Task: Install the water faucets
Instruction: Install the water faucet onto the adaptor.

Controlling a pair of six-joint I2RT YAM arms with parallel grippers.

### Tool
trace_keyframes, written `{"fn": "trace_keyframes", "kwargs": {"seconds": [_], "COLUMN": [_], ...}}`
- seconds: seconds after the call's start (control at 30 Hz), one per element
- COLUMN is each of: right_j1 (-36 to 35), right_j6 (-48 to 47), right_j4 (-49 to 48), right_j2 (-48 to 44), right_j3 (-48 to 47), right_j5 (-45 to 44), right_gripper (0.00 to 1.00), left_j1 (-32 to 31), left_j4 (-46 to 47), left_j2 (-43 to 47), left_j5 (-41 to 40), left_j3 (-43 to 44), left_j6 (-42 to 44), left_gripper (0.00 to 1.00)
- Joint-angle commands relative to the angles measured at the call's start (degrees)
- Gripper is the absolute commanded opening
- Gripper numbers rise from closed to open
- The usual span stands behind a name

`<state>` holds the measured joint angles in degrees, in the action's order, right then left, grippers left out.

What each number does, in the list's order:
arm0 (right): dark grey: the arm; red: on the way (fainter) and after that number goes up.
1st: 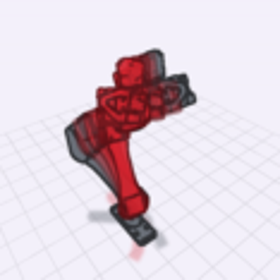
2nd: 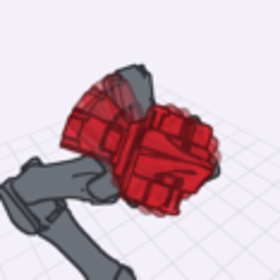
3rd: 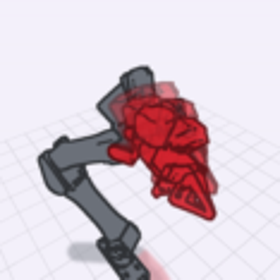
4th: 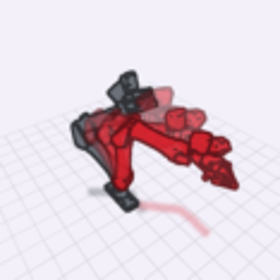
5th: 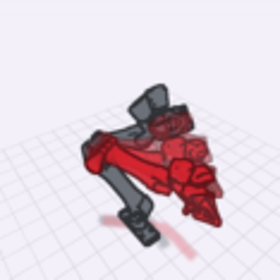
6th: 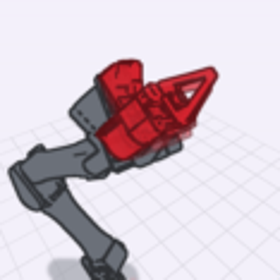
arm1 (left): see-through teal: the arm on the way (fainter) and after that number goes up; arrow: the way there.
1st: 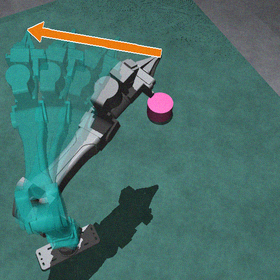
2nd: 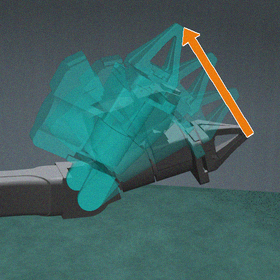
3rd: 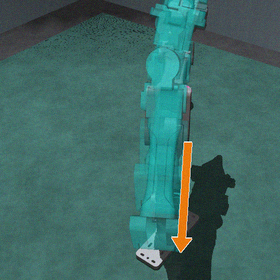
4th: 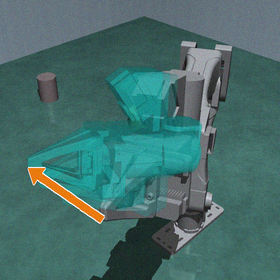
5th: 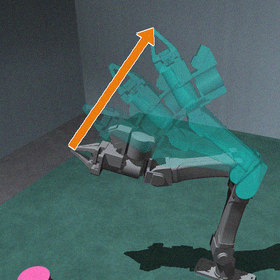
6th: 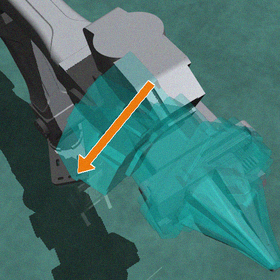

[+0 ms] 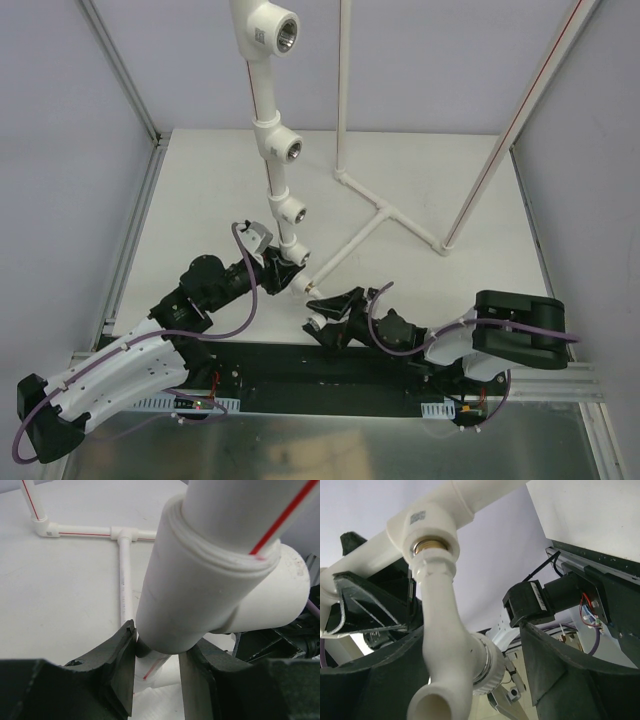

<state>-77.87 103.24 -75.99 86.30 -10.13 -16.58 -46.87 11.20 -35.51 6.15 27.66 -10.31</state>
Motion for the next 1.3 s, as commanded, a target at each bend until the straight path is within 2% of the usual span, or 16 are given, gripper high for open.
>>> {"fn": "trace_keyframes", "kwargs": {"seconds": [0.0,0.2,0.4,0.5,0.63,0.7,0.77,0.9,0.97,1.1,1.17,1.27], "right_j1": [-0.62,-0.71,-0.53,-0.53,-0.18,-0.09,0.08,0.17,0.17,0.35,0.35,0.26], "right_j6": [-3.57,-5.77,-6.82,-12.16,-24.98,-30.18,-35.36,-45.38,-49.0,-54.71,-59.45,-71.39], "right_j4": [-11.38,-11.29,-11.2,-11.29,-7.09,1.05,14.74,56.12,67.14,82.81,87.83,91.36], "right_j2": [-5.43,-10.1,-10.8,-13.43,-23.25,-30.8,-40.81,-62.87,-70.79,-80.75,-81.12,-76.48], "right_j3": [2.21,6.17,9.86,12.85,15.05,15.31,13.92,4.88,3.28,0.73,-1.89,-8.21], "right_j5": [-0.47,-2.58,-1.71,-1.44,0.49,1.02,1.28,-1.43,-4.33,-9.25,-11.27,-13.47], "right_gripper": [0.76,0.87,0.9,0.89,0.89,0.89,0.89,0.89,0.89,0.89,0.88,0.88], "left_j1": [-1.47,-1.38,-1.38,-1.29,-1.29,-1.29,-1.38,-1.38,-1.38,-1.2,-1.2,-1.2], "left_j4": [3.92,5.23,6.37,7.34,9.1,9.54,9.72,9.72,9.98,9.81,10.07,10.07], "left_j2": [0.09,-0.61,-1.93,-2.02,-2.2,-2.55,-2.81,-3.34,-4.13,-5.45,-5.8,-5.98], "left_j5": [5.1,2.82,-0.34,-4.38,-9.39,-11.24,-12.65,-13.71,-13.71,-13.1,-13.18,-13.53], "left_j3": [-0.24,-0.5,-0.68,-1.55,-2.7,-2.87,-2.79,-2.26,-2.0,-1.29,-1.21,-1.12], "left_j6": [-8.06,-7.71,-6.75,-6.13,-4.64,-3.94,-3.15,-2.0,-1.74,-2.08,-2.17,-2.26], "left_gripper": [0.0,0.0,0.0,0.0,0.0,0.0,0.0,0.0,0.0,0.0,0.0,0.0]}}
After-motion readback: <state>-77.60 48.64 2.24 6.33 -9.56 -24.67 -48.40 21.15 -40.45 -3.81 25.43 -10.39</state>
